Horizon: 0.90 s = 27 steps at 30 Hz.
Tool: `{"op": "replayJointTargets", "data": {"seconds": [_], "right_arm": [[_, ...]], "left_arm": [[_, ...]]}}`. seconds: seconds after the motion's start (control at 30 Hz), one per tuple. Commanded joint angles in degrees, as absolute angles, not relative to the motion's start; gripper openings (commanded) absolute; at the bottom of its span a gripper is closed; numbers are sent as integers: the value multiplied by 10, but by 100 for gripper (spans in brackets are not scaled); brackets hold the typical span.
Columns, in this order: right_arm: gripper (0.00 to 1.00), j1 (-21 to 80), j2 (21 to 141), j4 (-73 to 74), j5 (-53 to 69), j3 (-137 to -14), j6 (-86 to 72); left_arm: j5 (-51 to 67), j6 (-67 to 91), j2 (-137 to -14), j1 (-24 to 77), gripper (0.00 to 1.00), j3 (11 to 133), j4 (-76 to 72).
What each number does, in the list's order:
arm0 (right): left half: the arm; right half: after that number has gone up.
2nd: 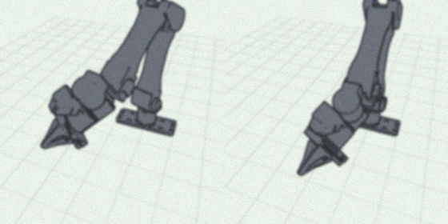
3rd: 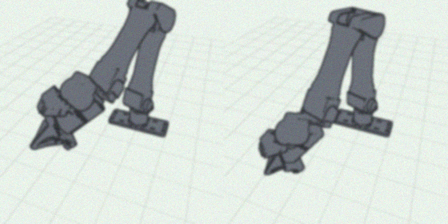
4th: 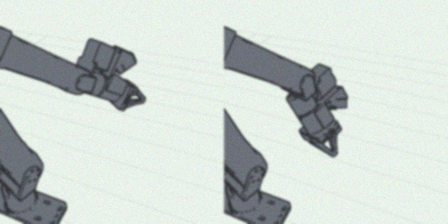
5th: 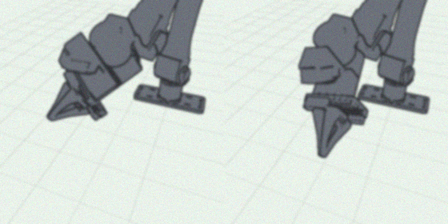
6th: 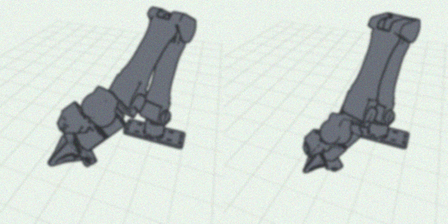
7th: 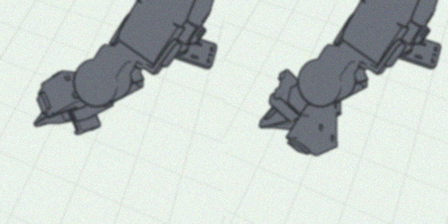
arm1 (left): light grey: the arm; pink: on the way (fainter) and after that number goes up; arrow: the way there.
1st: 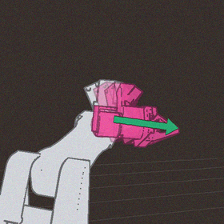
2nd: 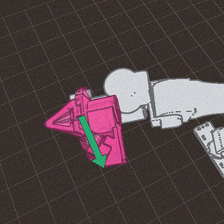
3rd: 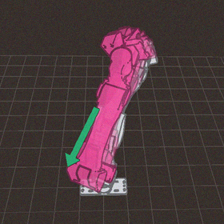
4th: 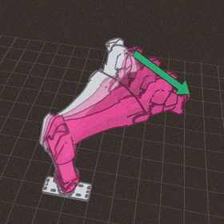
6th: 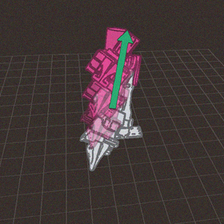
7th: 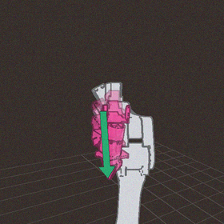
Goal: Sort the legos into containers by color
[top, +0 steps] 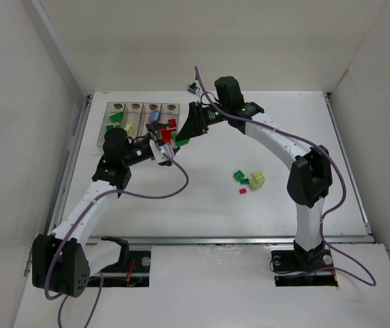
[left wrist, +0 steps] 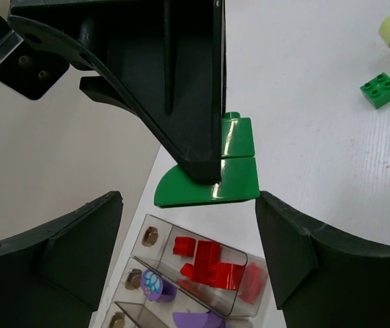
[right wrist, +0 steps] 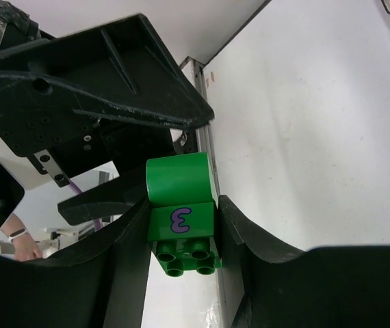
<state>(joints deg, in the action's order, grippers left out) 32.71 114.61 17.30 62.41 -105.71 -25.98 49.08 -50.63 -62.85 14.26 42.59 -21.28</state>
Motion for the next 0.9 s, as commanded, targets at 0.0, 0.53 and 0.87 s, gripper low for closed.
{"op": "replayJointTargets", "data": {"seconds": [0.0,0.53,0.87], "right_arm": [[0,334,1146,144,637,-1065,-261],[0,339,1141,144,637,-1055,-261],[61,339,1147,144,642,-1061,-261]], "left_arm": [[513,-493,-624,150,76,451,-241],[526,-493,-624,156,27,451,-241],[526,-493,-624,156,0,451,-236]]}}
